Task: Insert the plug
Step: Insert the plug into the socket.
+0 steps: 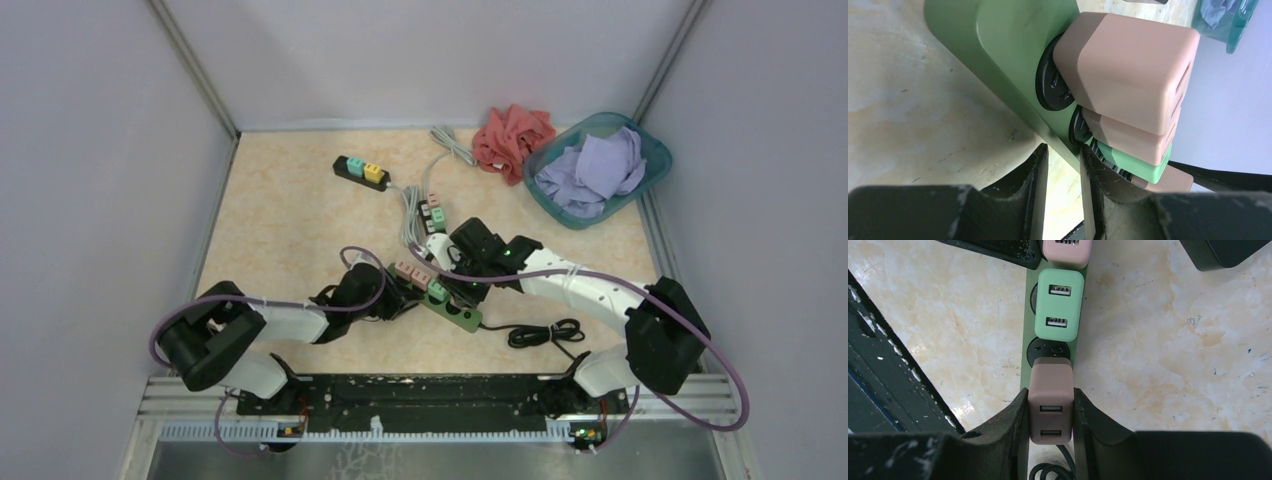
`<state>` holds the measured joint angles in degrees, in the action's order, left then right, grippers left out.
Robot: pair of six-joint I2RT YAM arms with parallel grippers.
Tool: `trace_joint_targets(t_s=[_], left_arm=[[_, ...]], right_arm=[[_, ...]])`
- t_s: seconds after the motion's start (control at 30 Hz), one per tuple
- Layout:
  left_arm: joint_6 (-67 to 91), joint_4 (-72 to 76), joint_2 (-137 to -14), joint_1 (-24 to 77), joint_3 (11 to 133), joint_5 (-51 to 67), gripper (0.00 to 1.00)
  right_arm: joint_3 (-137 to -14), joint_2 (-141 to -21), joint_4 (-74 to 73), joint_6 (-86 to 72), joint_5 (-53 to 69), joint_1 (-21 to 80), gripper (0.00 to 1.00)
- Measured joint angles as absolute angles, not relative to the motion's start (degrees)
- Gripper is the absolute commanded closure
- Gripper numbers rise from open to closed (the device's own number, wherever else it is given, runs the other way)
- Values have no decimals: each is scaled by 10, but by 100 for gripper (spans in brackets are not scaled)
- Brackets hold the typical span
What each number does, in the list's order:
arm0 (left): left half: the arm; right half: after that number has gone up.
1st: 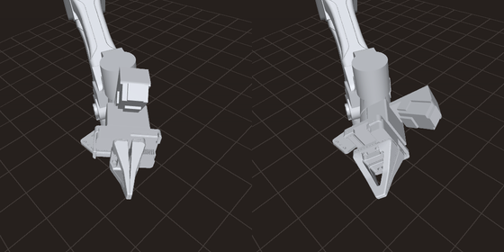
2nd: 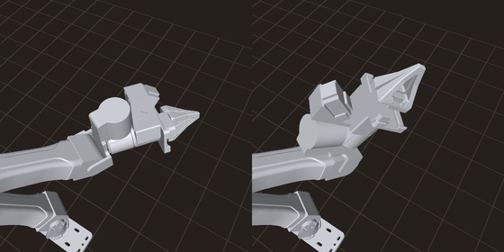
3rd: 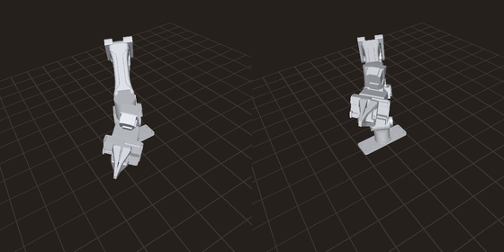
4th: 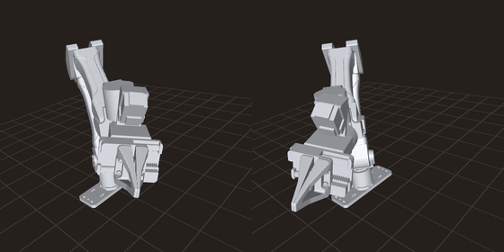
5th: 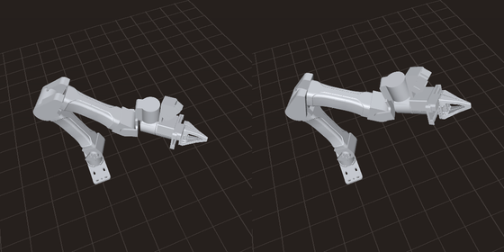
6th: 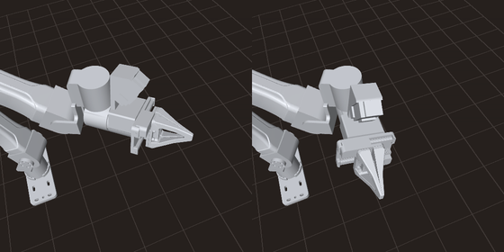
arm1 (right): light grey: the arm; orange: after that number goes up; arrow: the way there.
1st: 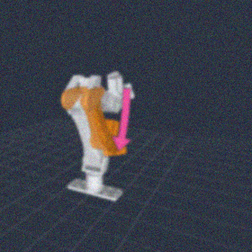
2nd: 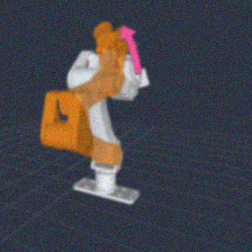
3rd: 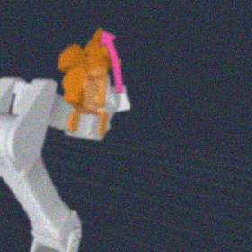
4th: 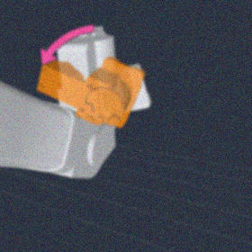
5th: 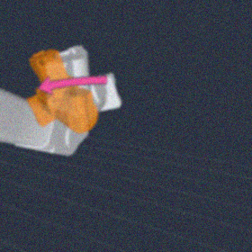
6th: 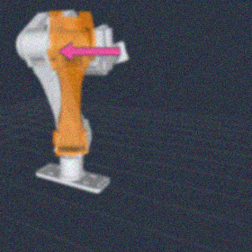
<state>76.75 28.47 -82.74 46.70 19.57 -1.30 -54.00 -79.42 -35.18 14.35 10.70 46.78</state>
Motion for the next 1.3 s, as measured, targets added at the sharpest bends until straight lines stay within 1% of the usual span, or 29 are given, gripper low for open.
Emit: trace_joint_targets(t_s=[0.57, 1.3], left_arm=[[768, 298, -839, 461, 199, 6, 69], [768, 299, -839, 460, 199, 9, 71]], right_arm=[[-541, -795, -348, 119, 73, 483, 100], [-559, -833, -342, 117, 76, 484, 100]])
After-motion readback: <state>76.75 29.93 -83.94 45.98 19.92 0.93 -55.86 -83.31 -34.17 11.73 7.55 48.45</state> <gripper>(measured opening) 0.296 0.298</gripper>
